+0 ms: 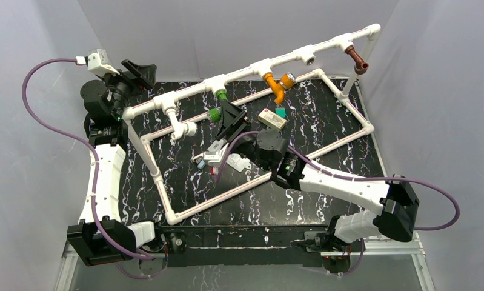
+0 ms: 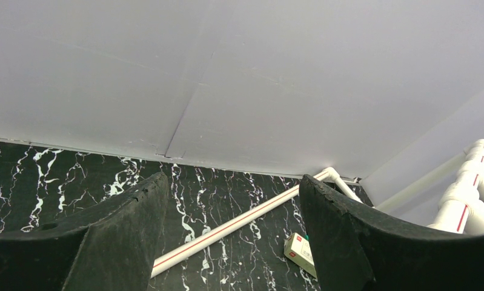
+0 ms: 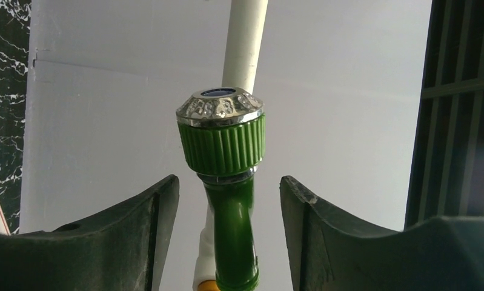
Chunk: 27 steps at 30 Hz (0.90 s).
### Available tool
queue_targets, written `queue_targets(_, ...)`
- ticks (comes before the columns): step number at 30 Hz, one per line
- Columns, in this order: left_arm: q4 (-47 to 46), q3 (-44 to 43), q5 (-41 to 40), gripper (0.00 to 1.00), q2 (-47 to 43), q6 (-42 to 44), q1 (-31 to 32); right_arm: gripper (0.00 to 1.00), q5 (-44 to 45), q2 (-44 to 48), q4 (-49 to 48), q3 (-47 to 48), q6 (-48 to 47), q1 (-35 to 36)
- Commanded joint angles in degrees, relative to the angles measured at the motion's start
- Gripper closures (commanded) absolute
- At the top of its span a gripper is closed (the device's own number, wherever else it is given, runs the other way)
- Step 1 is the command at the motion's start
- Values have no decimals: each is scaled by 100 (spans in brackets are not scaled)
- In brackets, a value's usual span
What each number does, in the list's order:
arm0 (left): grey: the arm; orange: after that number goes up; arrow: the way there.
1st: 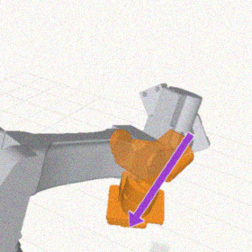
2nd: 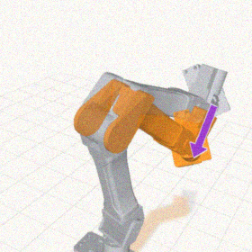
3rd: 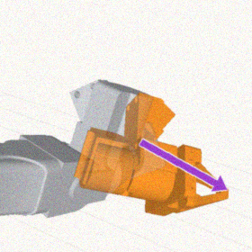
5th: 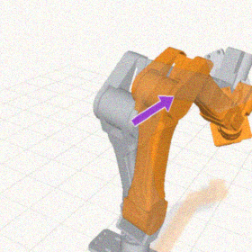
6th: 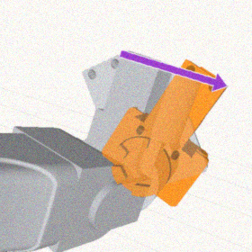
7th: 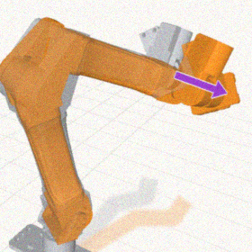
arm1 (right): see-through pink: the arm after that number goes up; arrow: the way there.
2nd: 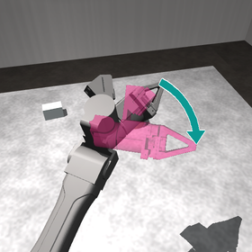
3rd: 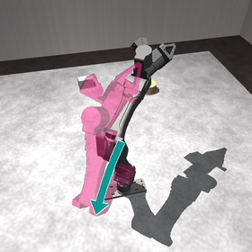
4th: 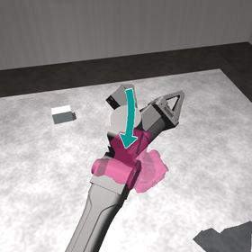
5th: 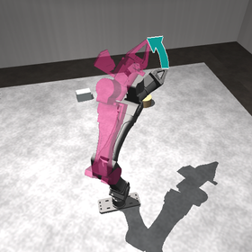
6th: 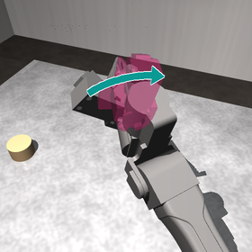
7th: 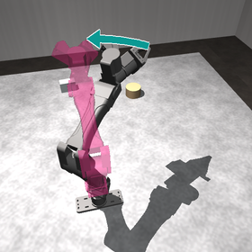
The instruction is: Install the water faucets
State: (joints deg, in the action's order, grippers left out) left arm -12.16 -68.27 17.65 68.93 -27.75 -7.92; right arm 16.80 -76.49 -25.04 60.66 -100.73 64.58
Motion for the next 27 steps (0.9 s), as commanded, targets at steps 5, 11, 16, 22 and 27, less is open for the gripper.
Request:
queue_targets(5, 2034, 874, 72, 24, 860, -10, -78, 50, 118, -151, -502, 301, 152, 26)
queue_targets(11, 2034, 876, 72, 24, 853, -7, -78, 94, 229, -240, -588, 361, 674, 27)
queue_targets(16, 2034, 875, 78, 24, 851, -11, -91, 99, 269, -210, -753, 350, 2182, 54)
queue_targets(22, 2032, 881, 86, 24, 858, -20, -87, 99, 612, -295, -1550, 186, 4439, 94)
queue_targets(27, 2032, 878, 78, 24, 851, -14, -87, 99, 774, -310, -2287, -47, 5501, 99)
